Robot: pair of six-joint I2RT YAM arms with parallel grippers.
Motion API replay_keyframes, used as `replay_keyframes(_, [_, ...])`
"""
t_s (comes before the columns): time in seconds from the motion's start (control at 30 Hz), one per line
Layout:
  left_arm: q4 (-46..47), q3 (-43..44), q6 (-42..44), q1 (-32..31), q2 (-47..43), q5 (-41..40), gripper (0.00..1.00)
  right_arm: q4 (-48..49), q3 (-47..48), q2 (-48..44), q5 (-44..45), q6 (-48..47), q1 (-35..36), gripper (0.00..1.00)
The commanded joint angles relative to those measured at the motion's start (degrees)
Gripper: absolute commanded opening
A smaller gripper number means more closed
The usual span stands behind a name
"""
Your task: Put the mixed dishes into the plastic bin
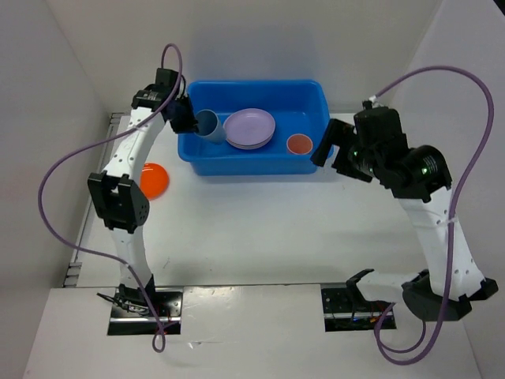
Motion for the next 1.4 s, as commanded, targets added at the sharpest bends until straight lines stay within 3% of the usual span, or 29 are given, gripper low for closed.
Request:
replay_keyframes(0.0, [0.1,7.1,0.8,-0.7,4.1,-4.1,0.00,0.4,-9.0,-4.1,2.4,2.3,0.2,1.00])
replay_keyframes(0.23, [-5.3,16.8,1.9,-3.8,17.5,-7.9,0.00,3.9,-16.9,-6.4,1.4,3.3,0.2,1.00])
replay_keyframes(0.4, [-7.6,19.4,2.6,-4.9,20.6,-9.3,0.00,4.5,-16.4,-5.9,0.8,2.8,-0.3,1.00])
replay_keyframes(0.5, [-6.9,19.4,2.6,-4.9,20.6,-10.0,0.06,5.0,-16.4,-5.3,0.8,2.8,-0.3,1.00])
replay_keyframes(0.53, [-6.9,19.4,2.6,-4.9,21.2,-10.7,0.16,5.0,-16.4,-5.3,0.8,2.8,-0.3,1.00])
replay_keyframes(0.77, [-13.2,29.2,4.2,-4.9,24.6,-11.3,0.48,5.6,-17.6,-6.4,0.2,2.8,-0.3,1.00])
replay_keyframes(0.8, [-13.8,30.9,4.2,-4.9,25.2,-10.6,0.59,5.6,-17.6,-6.4,0.2,2.8,-0.3,1.00])
replay_keyframes(0.93, [-17.8,41.8,4.9,-5.4,24.7,-10.6,0.68,6.2,-18.7,-7.0,-0.9,2.8,-0.3,1.00])
replay_keyframes(1.03, [-18.0,43.3,4.9,-5.9,19.3,-11.8,0.69,6.9,-19.2,-7.5,-2.2,2.8,-0.3,1.00])
replay_keyframes(1.2, [-19.8,42.9,1.1,-1.5,2.1,-17.4,0.69,7.5,-19.7,-8.1,-3.3,1.7,-0.3,1.00])
replay_keyframes(1.3, [-18.6,36.4,0.3,0.7,-9.2,-19.1,0.70,8.9,-20.5,-8.1,-4.0,0.4,-0.3,1.00])
replay_keyframes(1.37, [-14.3,21.8,0.3,1.6,-19.5,-17.9,0.75,10.5,-22.0,-8.1,-5.7,-0.3,-0.3,1.00])
